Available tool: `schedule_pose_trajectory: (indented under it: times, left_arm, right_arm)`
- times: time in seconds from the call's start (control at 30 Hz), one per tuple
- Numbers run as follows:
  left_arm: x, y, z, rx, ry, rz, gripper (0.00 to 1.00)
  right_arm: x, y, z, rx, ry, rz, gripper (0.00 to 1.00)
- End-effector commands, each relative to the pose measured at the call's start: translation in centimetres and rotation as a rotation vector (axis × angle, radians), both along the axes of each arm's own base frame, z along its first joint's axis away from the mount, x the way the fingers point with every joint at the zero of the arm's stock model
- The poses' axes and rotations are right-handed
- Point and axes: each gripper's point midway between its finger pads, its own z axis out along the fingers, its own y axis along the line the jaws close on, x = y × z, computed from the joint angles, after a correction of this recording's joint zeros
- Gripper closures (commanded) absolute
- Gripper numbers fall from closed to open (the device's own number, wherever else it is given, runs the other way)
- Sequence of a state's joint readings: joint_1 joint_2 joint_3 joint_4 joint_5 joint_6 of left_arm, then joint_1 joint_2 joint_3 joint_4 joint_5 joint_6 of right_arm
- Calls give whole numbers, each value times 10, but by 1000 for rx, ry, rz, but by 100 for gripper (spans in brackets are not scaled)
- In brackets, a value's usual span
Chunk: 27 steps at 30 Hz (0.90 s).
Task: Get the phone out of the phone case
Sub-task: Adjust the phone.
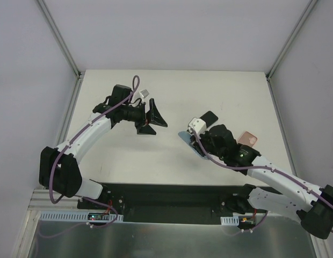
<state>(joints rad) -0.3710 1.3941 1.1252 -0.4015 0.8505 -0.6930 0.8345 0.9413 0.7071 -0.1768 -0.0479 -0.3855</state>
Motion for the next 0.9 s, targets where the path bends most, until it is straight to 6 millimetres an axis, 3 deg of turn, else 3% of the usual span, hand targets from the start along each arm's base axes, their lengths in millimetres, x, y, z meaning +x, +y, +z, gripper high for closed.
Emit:
schedule_pose_trajectory:
  times: [0.0,0.13,0.5,0.6,0.87]
  left_arm:
    - [3,-18,28,-123,151,17,9]
    - [3,-32,27,-165,364,72,7]
    - [18,-82,19,-173,576,141,7]
    - [22,-92,-2,-144,642,129,11]
    - [22,-99,-14,-125,671,152,36]
  right_arm:
    - [30,-4,43,-95,-297,-12,99]
    - [36,-4,45,-146,-353,-16,99]
    - [42,5,43,-248,-436,-15,98]
    - [42,6,43,-251,-441,-15,99]
    - [44,3,40,-278,-450,-16,99]
